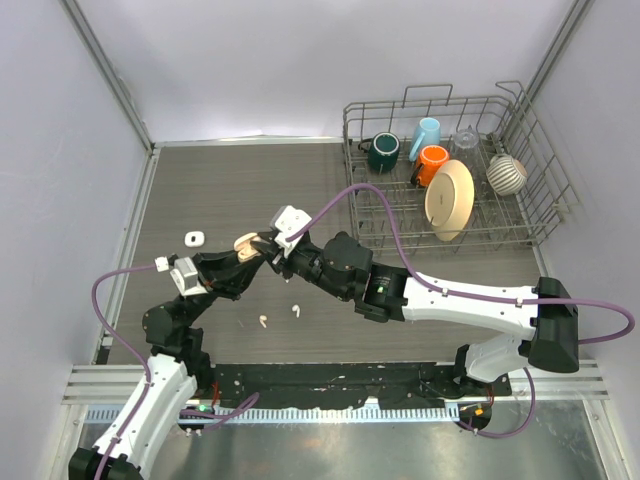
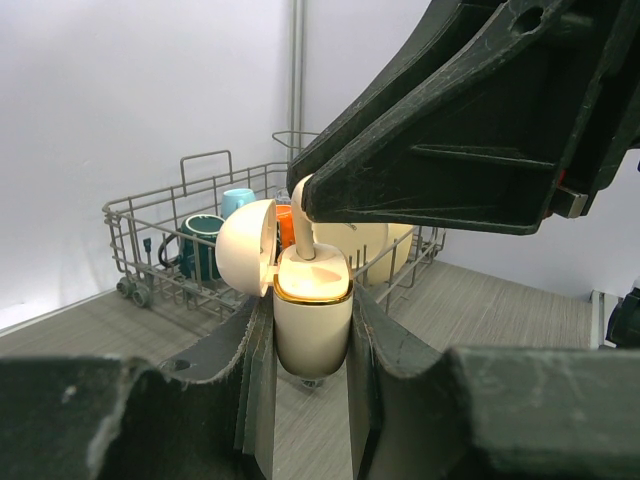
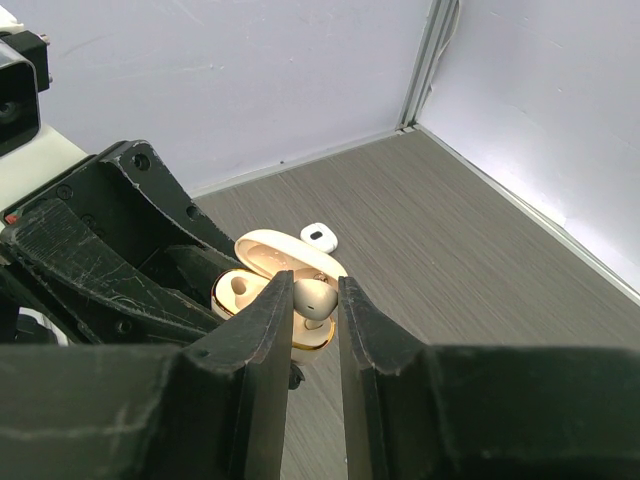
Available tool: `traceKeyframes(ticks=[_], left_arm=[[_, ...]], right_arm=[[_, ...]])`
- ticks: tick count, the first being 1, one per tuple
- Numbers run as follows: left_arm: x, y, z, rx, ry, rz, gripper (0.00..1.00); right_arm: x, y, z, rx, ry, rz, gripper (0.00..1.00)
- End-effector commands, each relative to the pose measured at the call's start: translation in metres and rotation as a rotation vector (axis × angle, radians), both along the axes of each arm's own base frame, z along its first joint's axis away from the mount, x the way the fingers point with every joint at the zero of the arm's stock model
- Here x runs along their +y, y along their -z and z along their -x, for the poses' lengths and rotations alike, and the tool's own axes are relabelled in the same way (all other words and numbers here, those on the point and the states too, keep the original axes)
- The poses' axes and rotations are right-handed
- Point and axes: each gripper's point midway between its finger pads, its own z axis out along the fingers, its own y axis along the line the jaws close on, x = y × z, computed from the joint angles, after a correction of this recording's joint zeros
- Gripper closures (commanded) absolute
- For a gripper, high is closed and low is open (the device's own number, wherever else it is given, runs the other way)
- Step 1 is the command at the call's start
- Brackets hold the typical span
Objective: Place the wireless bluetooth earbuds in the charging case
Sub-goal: Place the earbud in the charging case.
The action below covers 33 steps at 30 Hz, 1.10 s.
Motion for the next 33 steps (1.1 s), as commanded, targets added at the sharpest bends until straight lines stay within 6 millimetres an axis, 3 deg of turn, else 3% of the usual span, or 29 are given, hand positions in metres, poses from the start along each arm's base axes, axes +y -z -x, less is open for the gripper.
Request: traceKeyframes(ticks=[1, 8, 19, 25, 28, 31, 33], left_arm=[[0.005, -0.032, 0.009, -0.118, -0.02, 0.033, 1.0], [0.006, -0.031, 0.009, -0.117, -0.022, 0.031, 1.0], [0.005, -0.029, 0.008, -0.111, -0.021, 0.028, 1.0], [0.005, -0.028, 0.007, -0.11, -0.022, 0.025, 1.0], [0.005, -0.029, 0.008, -0.112, -0.021, 0.025, 1.0], [0.005, -0.028, 0.008, -0.11, -0.022, 0.025, 1.0], [0.005, -0.027, 0.008, -0.112, -0.02, 0.02, 1.0]], right_arm=[[0.007, 0.004, 0.012, 0.034, -0.057, 0.015, 0.82], [0.007, 0.004, 0.012, 0.037, -0.058, 0.011, 0.71], [0.006, -0.003, 0.016, 0.04, -0.072, -0.02, 0.62], [0.0, -0.011, 0.015, 0.032, -0.056, -0.052, 0.48], [-0.01, -0.023, 0.01, 0.036, -0.008, -0.106, 0.37], [-0.031, -0.04, -0.005, 0.074, 0.113, -0.21, 0.14], [-0.039, -0.047, -0.008, 0.088, 0.147, -0.25, 0.08]])
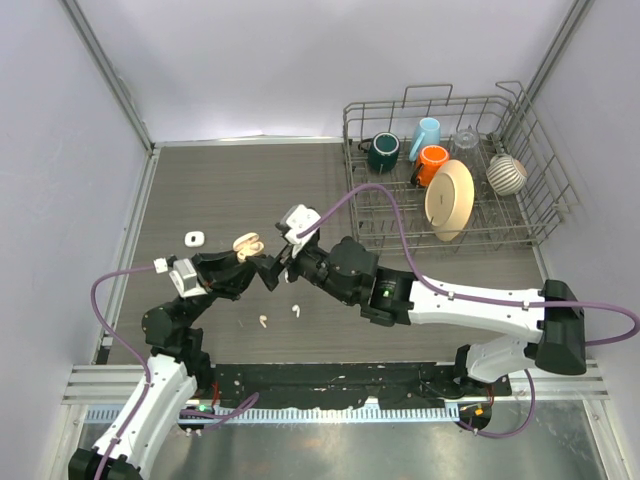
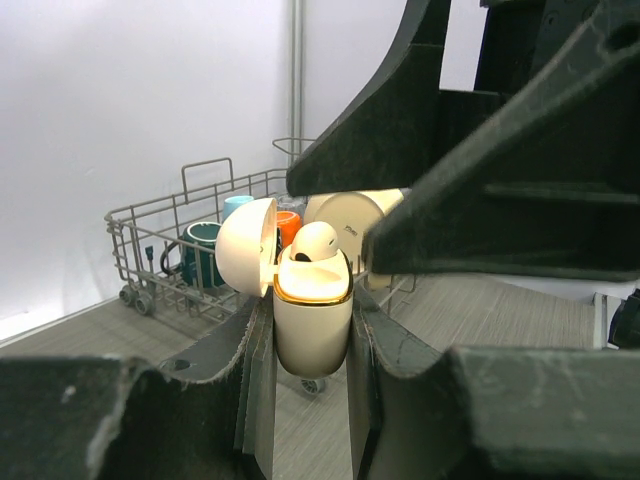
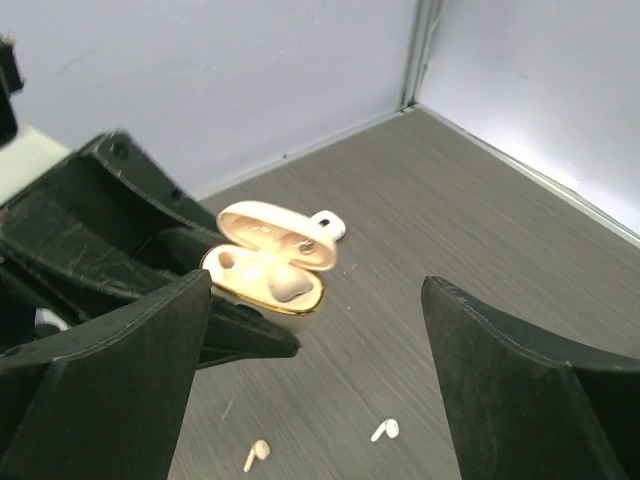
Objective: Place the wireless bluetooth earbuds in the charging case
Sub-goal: Place the earbud in the charging case, then pick up the earbud from the center of the board.
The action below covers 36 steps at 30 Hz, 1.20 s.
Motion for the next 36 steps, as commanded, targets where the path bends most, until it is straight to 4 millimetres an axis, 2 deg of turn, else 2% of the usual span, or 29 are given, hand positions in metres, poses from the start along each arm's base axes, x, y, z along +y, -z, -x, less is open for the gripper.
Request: traceKeyframes(ticks=[1, 2, 3, 5, 6, 10, 12, 13, 14, 15, 16, 19, 22, 25, 31, 32, 33, 36], left_arm=[[0.003, -0.024, 0.008, -0.096, -0.013, 0.016, 1.0], [0.004, -0.024, 0.008, -0.097, -0.015, 0.013, 1.0], [0.003, -0.023, 0.008, -0.099, -0.014, 0.012, 1.0], [0.003, -0.024, 0.008, -0.103, -0.014, 0.009, 1.0], [0.003, -0.024, 0.009, -0.106, -0.014, 0.007, 1.0], [0.003, -0.025, 0.01, -0.113, -0.014, 0.008, 1.0], [0.004, -0.026, 0.011, -0.115, -0.012, 0.012, 1.0], [0.003, -0.027, 0.013, -0.122, -0.008, 0.013, 1.0], [0.004, -0.028, 0.013, -0.124, -0.01, 0.019, 1.0], [0.006, -0.03, 0.014, -0.129, -0.017, 0.029, 1.0], [0.007, -0.032, 0.015, -0.135, -0.019, 0.045, 1.0], [0.013, -0.032, 0.016, -0.139, -0.044, 0.084, 1.0], [0.019, -0.03, 0.016, -0.135, -0.068, 0.127, 1.0], [0.026, -0.032, 0.016, -0.144, -0.099, 0.163, 1.0], [0.029, -0.033, 0.014, -0.148, -0.126, 0.16, 1.0], [0.028, -0.034, 0.015, -0.159, -0.13, 0.141, 1.0], [0.026, -0.027, 0.01, -0.132, -0.134, 0.11, 1.0], [0.024, -0.034, 0.012, -0.157, -0.137, 0.08, 1.0]], right_arm=[[-0.035, -0.061, -0.012, 0.011, 0.14, -0.223, 0.07], [-0.037, -0.063, -0.012, 0.016, 0.15, -0.223, 0.07], [-0.039, -0.074, -0.013, 0.04, 0.157, -0.261, 0.06], [-0.043, -0.074, -0.015, 0.065, 0.179, -0.242, 0.05], [-0.044, -0.085, -0.015, 0.076, 0.179, -0.266, 0.05], [-0.05, -0.09, -0.016, 0.116, 0.197, -0.258, 0.04], [-0.057, -0.097, -0.026, 0.139, 0.239, -0.268, 0.03], [-0.059, -0.088, -0.029, 0.185, 0.257, -0.238, 0.04], [-0.066, -0.085, -0.042, 0.209, 0.287, -0.231, 0.04], [-0.062, -0.088, -0.043, 0.229, 0.254, -0.221, 0.04], [-0.065, -0.077, -0.047, 0.287, 0.261, -0.208, 0.04], [-0.075, -0.069, -0.06, 0.35, 0.249, -0.225, 0.04], [-0.081, -0.048, -0.068, 0.405, 0.255, -0.207, 0.04], [-0.082, -0.018, -0.07, 0.465, 0.286, -0.136, 0.06], [-0.079, 0.047, -0.059, 0.613, 0.3, -0.035, 0.13], [-0.08, 0.064, -0.057, 0.639, 0.308, -0.011, 0.14], [-0.08, 0.072, -0.056, 0.668, 0.316, -0.012, 0.17], [-0.076, 0.107, -0.051, 0.743, 0.323, 0.035, 0.21]])
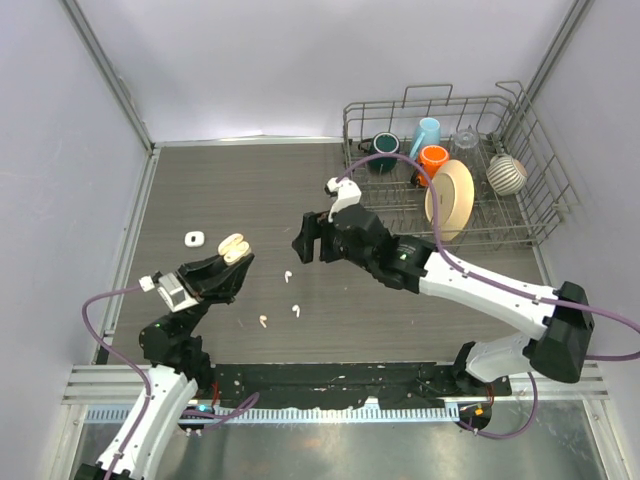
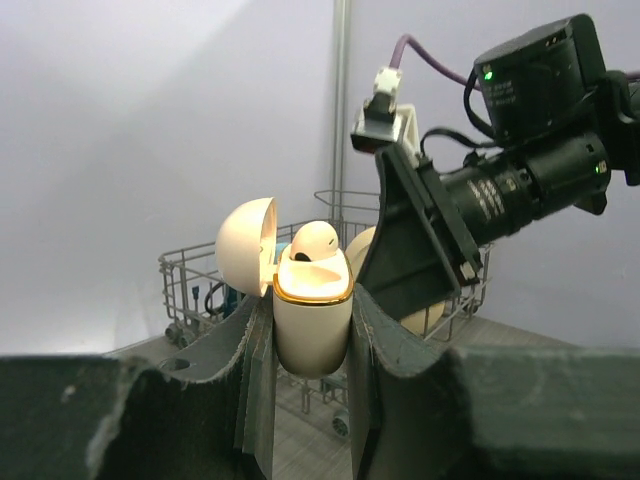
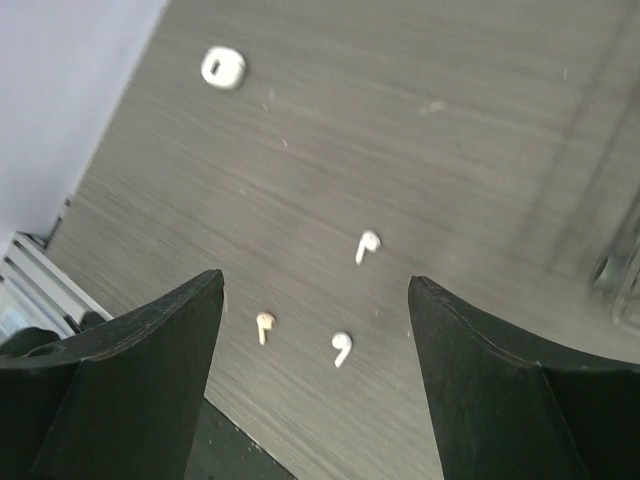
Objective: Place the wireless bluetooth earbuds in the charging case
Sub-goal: Pick up the earbud from the center of the board.
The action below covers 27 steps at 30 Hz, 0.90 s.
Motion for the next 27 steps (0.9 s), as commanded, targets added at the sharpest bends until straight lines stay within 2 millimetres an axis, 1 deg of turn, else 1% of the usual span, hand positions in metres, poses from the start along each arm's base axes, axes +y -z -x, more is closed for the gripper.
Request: traceKeyframes(ticks=[1, 2, 3, 4, 5, 6, 8, 9, 10, 11, 12, 13, 14, 15, 16, 17, 19, 20, 22, 23, 27], left_arm=[[0.003, -0.019, 0.002, -0.061, -0.04, -0.03, 1.0], [0.004, -0.022, 0.003, -0.067, -0.045, -0.032, 1.0], [0.003, -0.022, 0.003, -0.071, -0.05, -0.041, 1.0], [0.003, -0.027, 0.004, -0.081, -0.054, -0.05, 1.0], [0.003, -0.028, 0.004, -0.084, -0.053, -0.059, 1.0], [0.003, -0.03, 0.005, -0.089, -0.056, -0.064, 1.0], [0.006, -0.035, 0.006, -0.101, -0.075, -0.051, 1.0], [0.009, -0.035, 0.004, -0.097, -0.09, -0.041, 1.0], [0.016, -0.037, 0.002, -0.101, -0.133, -0.023, 1.0], [0.019, -0.037, -0.001, -0.101, -0.156, -0.023, 1.0], [0.021, -0.032, -0.005, -0.082, -0.178, -0.034, 1.0], [0.028, -0.034, -0.008, -0.087, -0.23, -0.032, 1.0], [0.031, -0.032, -0.011, -0.081, -0.252, -0.034, 1.0], [0.034, -0.031, -0.014, -0.074, -0.277, -0.031, 1.0], [0.039, -0.027, -0.018, -0.066, -0.305, -0.022, 1.0], [0.046, -0.026, -0.022, -0.061, -0.353, -0.008, 1.0], [0.053, -0.02, -0.028, -0.048, -0.397, -0.003, 1.0], [0.059, -0.019, -0.031, -0.043, -0.432, 0.008, 1.0], [0.064, -0.018, -0.032, -0.043, -0.462, 0.017, 1.0], [0.07, -0.019, -0.032, -0.045, -0.491, 0.029, 1.0], [0.083, -0.021, -0.031, -0.047, -0.565, 0.04, 1.0]], right_arm=[[0.01, 0.043, 0.013, 0.156, -0.003, -0.003, 0.21], [0.016, 0.057, 0.014, 0.192, -0.018, 0.017, 0.21], [0.021, 0.062, 0.017, 0.209, -0.032, 0.016, 0.23], [0.024, 0.069, 0.018, 0.222, -0.03, 0.022, 0.24], [0.03, 0.074, 0.023, 0.227, -0.042, 0.033, 0.24], [0.036, 0.083, 0.024, 0.226, -0.043, 0.049, 0.25], [0.044, 0.087, 0.029, 0.212, -0.044, 0.065, 0.25], [0.051, 0.093, 0.037, 0.2, -0.053, 0.086, 0.25], [0.054, 0.095, 0.038, 0.191, -0.051, 0.092, 0.25], [0.057, 0.099, 0.042, 0.189, -0.057, 0.101, 0.26], [0.061, 0.099, 0.044, 0.174, -0.055, 0.095, 0.27], [0.063, 0.103, 0.047, 0.169, -0.056, 0.099, 0.28], [0.061, 0.111, 0.051, 0.167, -0.056, 0.111, 0.28], [0.067, 0.107, 0.051, 0.14, -0.055, 0.082, 0.3], [0.072, 0.109, 0.059, 0.125, -0.072, 0.081, 0.3], [0.072, 0.116, 0.063, 0.119, -0.079, 0.089, 0.31], [0.079, 0.117, 0.07, 0.09, -0.091, 0.082, 0.32], [0.082, 0.125, 0.071, 0.096, -0.096, 0.096, 0.33], [0.085, 0.132, 0.072, 0.11, -0.099, 0.114, 0.33], [0.089, 0.138, 0.071, 0.119, -0.097, 0.126, 0.34], [0.099, 0.152, 0.073, 0.137, -0.109, 0.148, 0.37]])
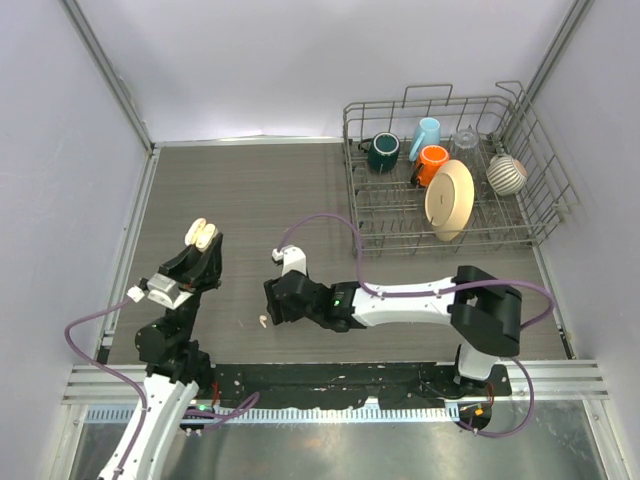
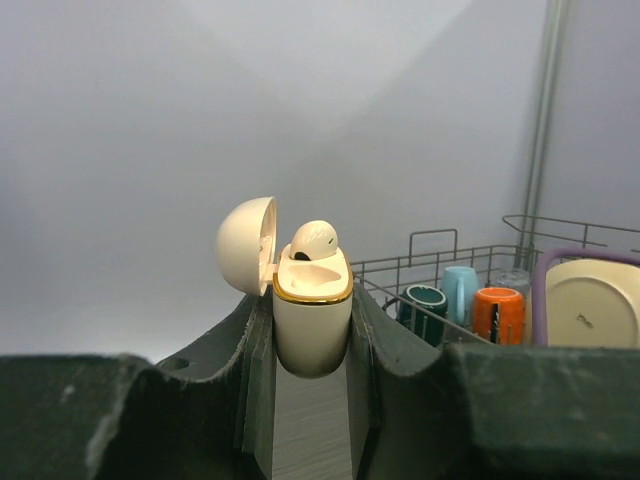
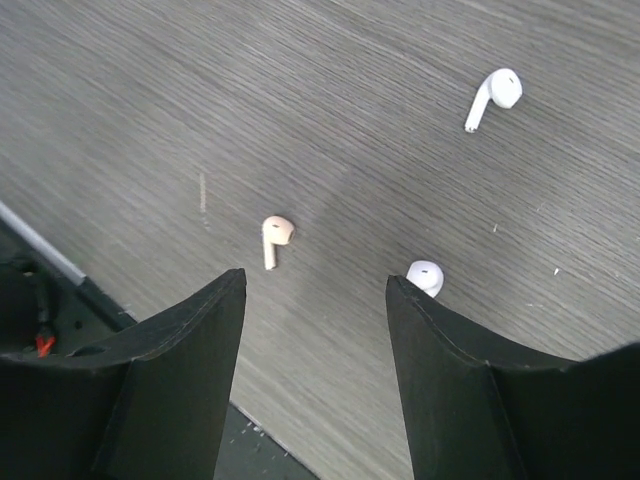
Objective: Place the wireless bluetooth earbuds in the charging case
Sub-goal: Pick up the earbud from the center of the board.
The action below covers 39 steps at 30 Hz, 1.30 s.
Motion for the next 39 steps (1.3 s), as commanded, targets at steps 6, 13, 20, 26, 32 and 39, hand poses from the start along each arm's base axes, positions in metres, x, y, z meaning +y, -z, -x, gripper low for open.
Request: traceKeyframes(ticks=[6, 13, 20, 26, 32, 39], left_arm=[[0.029, -0.014, 0.008, -0.039, -0.169, -0.006, 1.0], [0.035, -0.018, 0.018, -0.057, -0.205, -0.021, 1.0], [0.034, -0.023, 0.022, -0.038, -0.2, -0.055, 1.0], [0.031, -0.021, 0.022, -0.038, -0.199, -0.09, 1.0], [0.029, -0.02, 0.022, -0.036, -0.186, -0.089, 1.0], [0.029, -0.018, 0.02, -0.031, -0.186, -0.089, 1.0]], right_arm=[[0.035, 0.008, -0.006, 0.015, 0.0, -0.014, 0.41], [0.054, 0.019, 0.004, 0.062, -0.064, -0.006, 0.44], [0.061, 0.034, 0.012, 0.123, -0.081, 0.03, 0.46], [0.062, 0.044, 0.012, 0.148, -0.066, 0.082, 0.47], [0.063, 0.047, 0.012, 0.16, -0.062, 0.111, 0.55], [0.064, 0.053, 0.008, 0.169, -0.056, 0.138, 0.55]])
